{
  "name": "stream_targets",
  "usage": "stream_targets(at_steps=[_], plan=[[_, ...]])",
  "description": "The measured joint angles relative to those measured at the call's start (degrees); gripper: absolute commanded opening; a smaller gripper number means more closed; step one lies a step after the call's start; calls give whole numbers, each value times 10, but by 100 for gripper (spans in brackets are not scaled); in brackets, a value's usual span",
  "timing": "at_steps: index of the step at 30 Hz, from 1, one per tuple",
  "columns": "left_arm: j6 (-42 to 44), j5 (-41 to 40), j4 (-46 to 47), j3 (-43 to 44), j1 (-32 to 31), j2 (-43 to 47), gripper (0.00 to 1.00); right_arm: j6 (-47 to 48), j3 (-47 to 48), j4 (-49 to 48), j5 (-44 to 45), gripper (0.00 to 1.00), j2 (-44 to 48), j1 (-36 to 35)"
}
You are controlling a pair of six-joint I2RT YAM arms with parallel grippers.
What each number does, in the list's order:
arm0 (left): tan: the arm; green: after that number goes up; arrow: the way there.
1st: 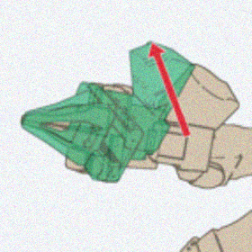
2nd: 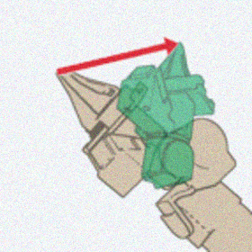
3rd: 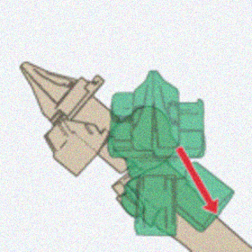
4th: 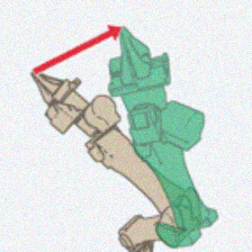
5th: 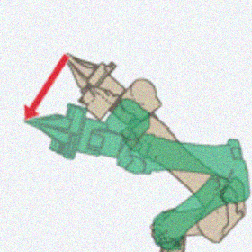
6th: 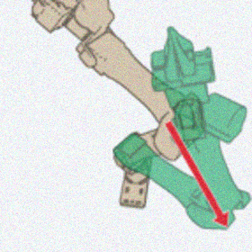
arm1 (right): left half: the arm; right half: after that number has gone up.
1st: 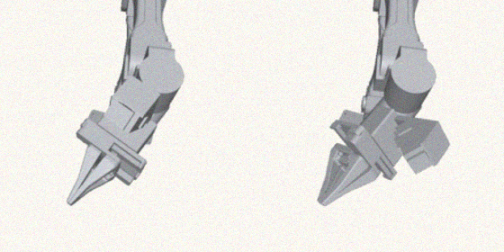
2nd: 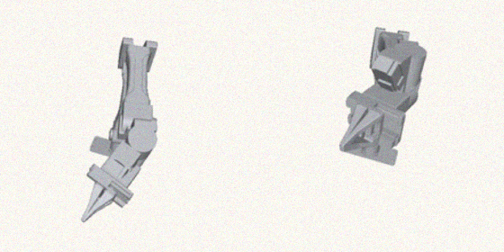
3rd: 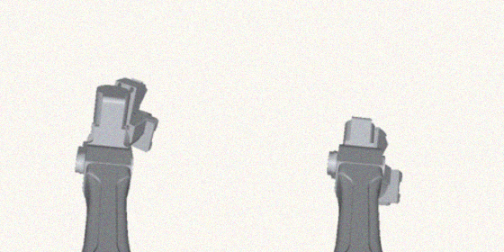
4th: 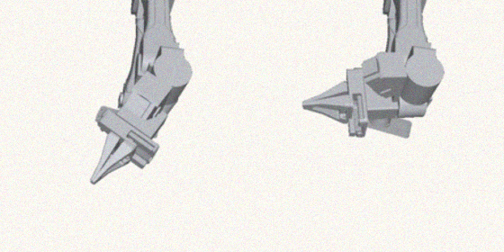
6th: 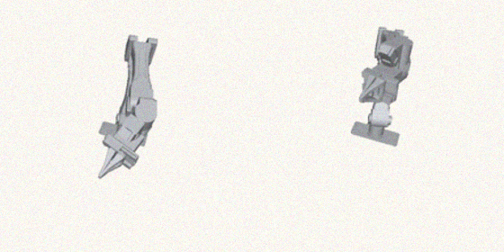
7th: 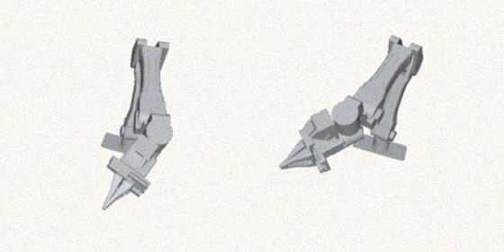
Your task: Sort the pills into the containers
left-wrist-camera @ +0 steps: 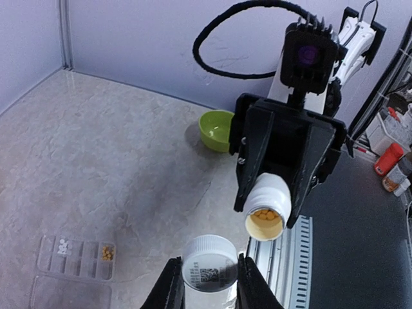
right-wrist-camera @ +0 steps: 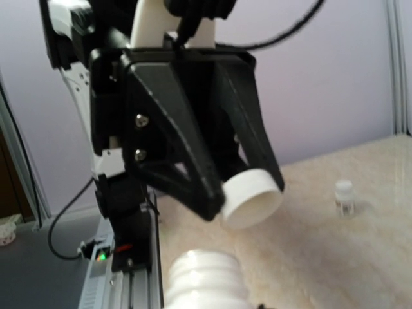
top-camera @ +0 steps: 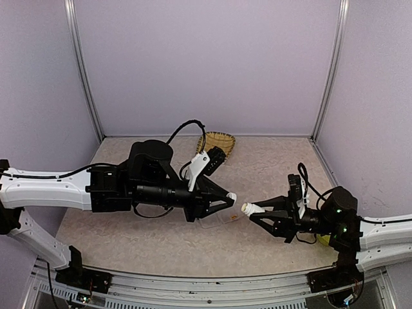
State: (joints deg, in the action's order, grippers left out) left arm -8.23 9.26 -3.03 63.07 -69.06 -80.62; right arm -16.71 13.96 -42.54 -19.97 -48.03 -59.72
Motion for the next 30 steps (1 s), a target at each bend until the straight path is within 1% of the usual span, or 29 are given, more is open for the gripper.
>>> stream_targets(at_steps=[6, 16, 21, 30], plan=[[-32, 64, 54, -7, 2, 0, 18, 6, 19, -19, -13, 19, -18, 0], [-65, 144, 82, -8, 5, -11, 18, 12, 24, -21, -35, 19, -24, 0], [-71, 162, 81, -8, 8, -21, 18, 15, 27, -14, -42, 19, -25, 0], [-79, 164, 81, -8, 12, -21, 17, 13, 30, -15, -54, 19, -32, 1]])
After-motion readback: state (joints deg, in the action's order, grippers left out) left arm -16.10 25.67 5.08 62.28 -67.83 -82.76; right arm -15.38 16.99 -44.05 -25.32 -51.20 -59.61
